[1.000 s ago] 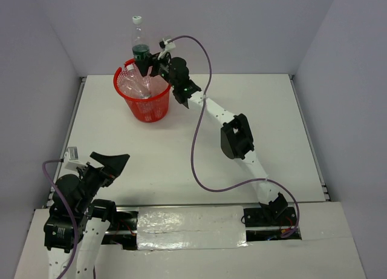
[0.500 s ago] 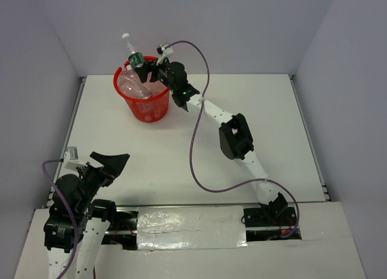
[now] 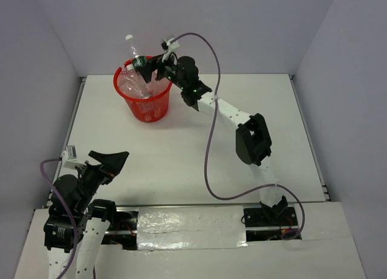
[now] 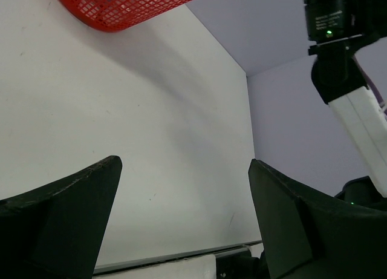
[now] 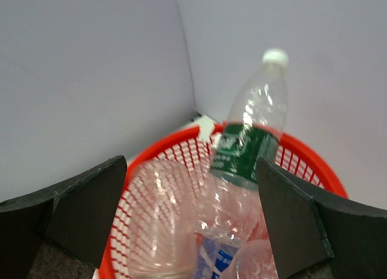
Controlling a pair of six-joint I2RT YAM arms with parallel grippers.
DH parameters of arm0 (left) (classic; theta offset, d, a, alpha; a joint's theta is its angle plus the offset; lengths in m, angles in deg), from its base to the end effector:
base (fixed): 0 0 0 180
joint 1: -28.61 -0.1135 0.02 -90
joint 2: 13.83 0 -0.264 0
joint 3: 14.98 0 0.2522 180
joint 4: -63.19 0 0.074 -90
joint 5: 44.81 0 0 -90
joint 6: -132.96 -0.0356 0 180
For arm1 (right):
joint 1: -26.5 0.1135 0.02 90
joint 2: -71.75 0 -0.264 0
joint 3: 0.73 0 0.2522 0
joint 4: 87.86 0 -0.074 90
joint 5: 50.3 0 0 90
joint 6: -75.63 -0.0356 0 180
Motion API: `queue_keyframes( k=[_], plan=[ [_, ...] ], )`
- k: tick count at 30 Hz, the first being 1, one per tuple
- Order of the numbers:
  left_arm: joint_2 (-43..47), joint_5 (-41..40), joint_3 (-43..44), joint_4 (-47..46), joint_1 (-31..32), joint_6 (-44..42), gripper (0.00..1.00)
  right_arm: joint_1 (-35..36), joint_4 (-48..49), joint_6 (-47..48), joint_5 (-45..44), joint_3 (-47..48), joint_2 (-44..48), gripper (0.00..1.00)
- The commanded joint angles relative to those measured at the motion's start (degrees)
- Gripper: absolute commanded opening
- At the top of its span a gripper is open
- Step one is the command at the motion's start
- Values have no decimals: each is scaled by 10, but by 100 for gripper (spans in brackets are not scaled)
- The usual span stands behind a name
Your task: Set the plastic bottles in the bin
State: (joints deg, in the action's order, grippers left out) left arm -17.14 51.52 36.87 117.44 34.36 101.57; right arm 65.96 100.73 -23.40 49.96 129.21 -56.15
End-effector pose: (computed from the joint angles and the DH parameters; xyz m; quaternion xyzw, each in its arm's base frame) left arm 0.0317 -0.0071 0.3069 -0.2963 0.6794 -0.3915 0.5453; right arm 0.4139 0.3490 0.3509 -0.2333 0.5957 0.3668 0.6754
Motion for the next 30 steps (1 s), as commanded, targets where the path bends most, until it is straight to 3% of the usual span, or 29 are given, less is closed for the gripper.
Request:
queue_keyframes(
  k=[1, 4, 11, 14, 18, 24, 30],
  plan=[
    [-7, 11, 8, -40, -1, -8, 99, 2, 40, 6, 19, -31, 89, 95],
    [-7, 16, 9, -47, -1, -8, 99, -3, 20, -3, 40, -51, 123, 95],
    [-7, 23, 18, -49, -1, -17, 99, -29, -260, 29, 221, -47, 201, 100],
    [-6, 35, 10, -59, -1, -15, 99, -53, -337, 59, 258, -101, 256, 100],
    [-10, 51, -7, -84, -1, -15, 99, -131, -347, 61, 292, -251, 371, 100],
    [-41, 76, -26, -142, -2, -26, 100, -226, -391, 81, 239, -382, 503, 100],
    [-96, 104, -42, -220, -2, -35, 99, -268, -412, 135, 145, -514, 646, 100]
  ],
)
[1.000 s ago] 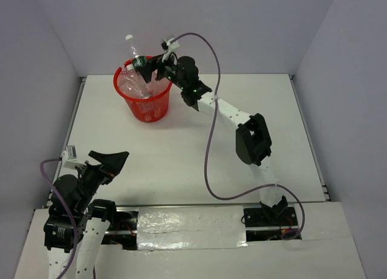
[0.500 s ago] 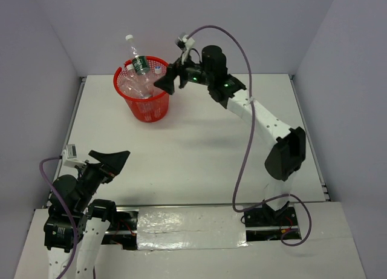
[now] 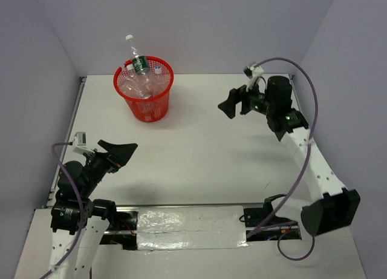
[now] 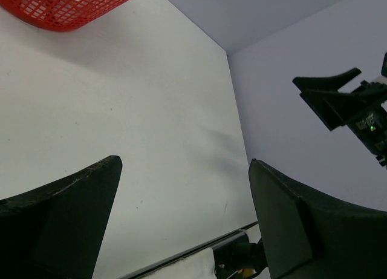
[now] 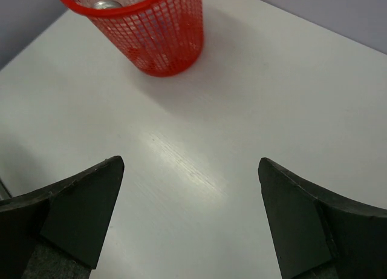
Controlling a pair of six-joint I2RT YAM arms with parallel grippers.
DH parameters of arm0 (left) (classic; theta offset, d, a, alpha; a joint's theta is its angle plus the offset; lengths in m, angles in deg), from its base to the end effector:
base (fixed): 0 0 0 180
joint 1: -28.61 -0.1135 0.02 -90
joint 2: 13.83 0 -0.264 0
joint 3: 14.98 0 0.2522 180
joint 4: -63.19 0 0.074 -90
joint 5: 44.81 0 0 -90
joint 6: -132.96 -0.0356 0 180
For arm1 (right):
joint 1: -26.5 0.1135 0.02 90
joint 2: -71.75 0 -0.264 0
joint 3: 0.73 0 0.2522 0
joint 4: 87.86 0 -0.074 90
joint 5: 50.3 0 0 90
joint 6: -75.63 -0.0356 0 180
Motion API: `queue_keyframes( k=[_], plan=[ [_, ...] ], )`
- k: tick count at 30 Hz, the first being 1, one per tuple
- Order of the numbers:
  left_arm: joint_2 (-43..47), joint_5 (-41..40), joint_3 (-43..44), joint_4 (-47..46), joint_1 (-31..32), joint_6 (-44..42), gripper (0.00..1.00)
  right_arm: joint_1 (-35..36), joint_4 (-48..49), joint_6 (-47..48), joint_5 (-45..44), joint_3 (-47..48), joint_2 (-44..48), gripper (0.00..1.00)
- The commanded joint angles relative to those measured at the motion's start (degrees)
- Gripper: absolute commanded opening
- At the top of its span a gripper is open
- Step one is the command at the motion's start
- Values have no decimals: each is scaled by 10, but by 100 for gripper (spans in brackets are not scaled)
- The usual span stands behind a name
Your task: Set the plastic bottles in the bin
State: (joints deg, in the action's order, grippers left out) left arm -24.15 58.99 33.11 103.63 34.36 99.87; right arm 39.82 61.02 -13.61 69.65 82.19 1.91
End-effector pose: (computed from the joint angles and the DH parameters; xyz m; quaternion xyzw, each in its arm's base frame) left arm 0.0669 -0.0153 0.3102 -0.2353 0.6836 -0.4306 0.5403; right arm 0.2629 0.0805 0.3859 -0.2465 0.7572 0.2699 0.5413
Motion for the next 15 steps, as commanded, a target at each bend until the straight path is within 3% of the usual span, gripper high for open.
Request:
queue_keyframes(
  k=[1, 9, 15],
  plan=[
    [-35, 32, -4, -89, -2, -23, 99, -8, -13, 40, -83, -60, 81, 100],
    [-120, 55, 33, -118, -1, -62, 99, -8, -6, 19, -147, -175, 213, 100],
    [-138, 69, 31, -148, -1, -72, 99, -8, -47, -1, -203, -175, 247, 100]
  ],
)
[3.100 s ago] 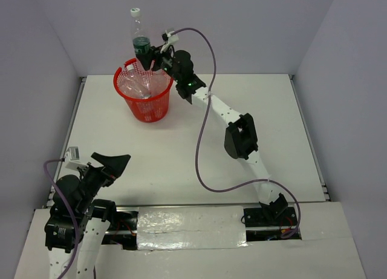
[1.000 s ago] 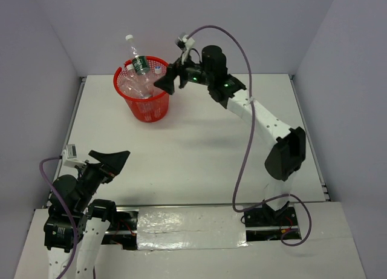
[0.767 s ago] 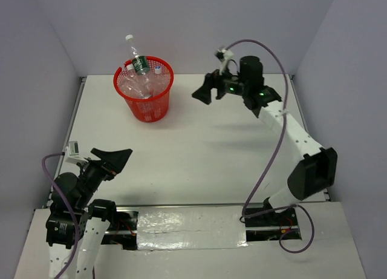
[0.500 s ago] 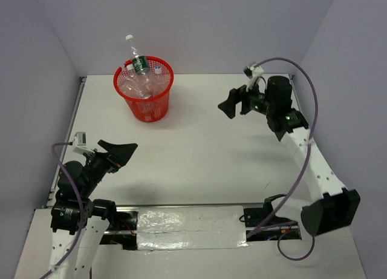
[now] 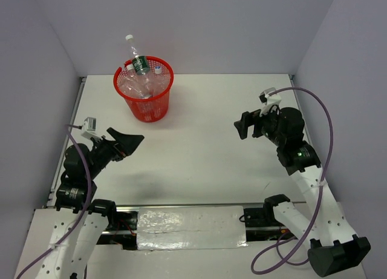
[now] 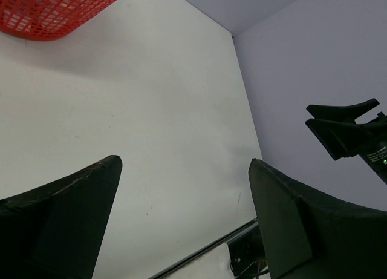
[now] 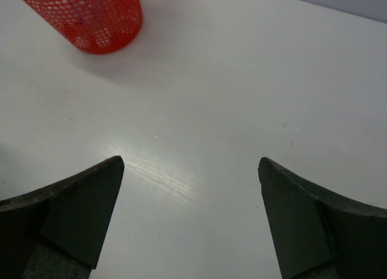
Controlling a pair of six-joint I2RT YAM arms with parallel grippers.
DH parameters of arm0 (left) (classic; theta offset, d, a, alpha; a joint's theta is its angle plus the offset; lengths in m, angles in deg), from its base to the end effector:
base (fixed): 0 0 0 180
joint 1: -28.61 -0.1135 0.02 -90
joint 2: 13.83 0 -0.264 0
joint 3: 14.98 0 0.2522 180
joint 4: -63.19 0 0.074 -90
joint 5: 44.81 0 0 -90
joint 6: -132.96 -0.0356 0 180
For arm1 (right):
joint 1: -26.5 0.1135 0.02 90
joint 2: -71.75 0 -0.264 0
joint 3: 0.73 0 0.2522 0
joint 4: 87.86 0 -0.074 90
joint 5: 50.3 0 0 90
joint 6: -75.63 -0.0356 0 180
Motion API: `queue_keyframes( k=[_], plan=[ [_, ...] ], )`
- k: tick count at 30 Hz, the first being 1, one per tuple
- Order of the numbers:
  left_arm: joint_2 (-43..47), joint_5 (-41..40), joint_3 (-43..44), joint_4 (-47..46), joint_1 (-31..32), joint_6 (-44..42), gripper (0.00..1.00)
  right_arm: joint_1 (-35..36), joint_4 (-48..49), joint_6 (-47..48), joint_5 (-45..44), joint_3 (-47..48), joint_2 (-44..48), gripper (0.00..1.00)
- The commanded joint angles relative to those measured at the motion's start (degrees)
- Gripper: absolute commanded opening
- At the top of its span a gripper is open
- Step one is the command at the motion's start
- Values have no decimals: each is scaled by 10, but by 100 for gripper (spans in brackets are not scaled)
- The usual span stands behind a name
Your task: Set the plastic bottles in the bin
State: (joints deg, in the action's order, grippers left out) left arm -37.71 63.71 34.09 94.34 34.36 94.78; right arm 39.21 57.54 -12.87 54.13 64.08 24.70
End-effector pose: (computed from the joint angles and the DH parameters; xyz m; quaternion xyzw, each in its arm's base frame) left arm 0.1123 -0.0227 0.3165 -0.1878 0.7169 -0.4229 0.5215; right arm 0.1777 0.0492 0.3522 -0.1728 0.7813 0.1581 0.5785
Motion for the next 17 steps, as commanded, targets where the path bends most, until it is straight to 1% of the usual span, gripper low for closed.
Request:
queue_keyframes(
  k=[1, 2, 6, 11, 17],
  plan=[
    [-3, 26, 13, -72, -1, -23, 99, -2, -20, -6, -59, 7, 21, 100],
    [-5, 27, 8, -81, -2, -25, 99, -2, -23, -2, -84, 7, 27, 100],
    [-15, 29, -2, -124, -1, -41, 99, -2, -33, 19, -139, 7, 42, 100],
    [-31, 35, -15, -160, -2, -41, 99, -2, -39, 35, -139, 4, 52, 100],
    [-6, 21, -29, -156, -1, -44, 99, -9, -32, 23, -141, -7, 46, 100]
  ],
)
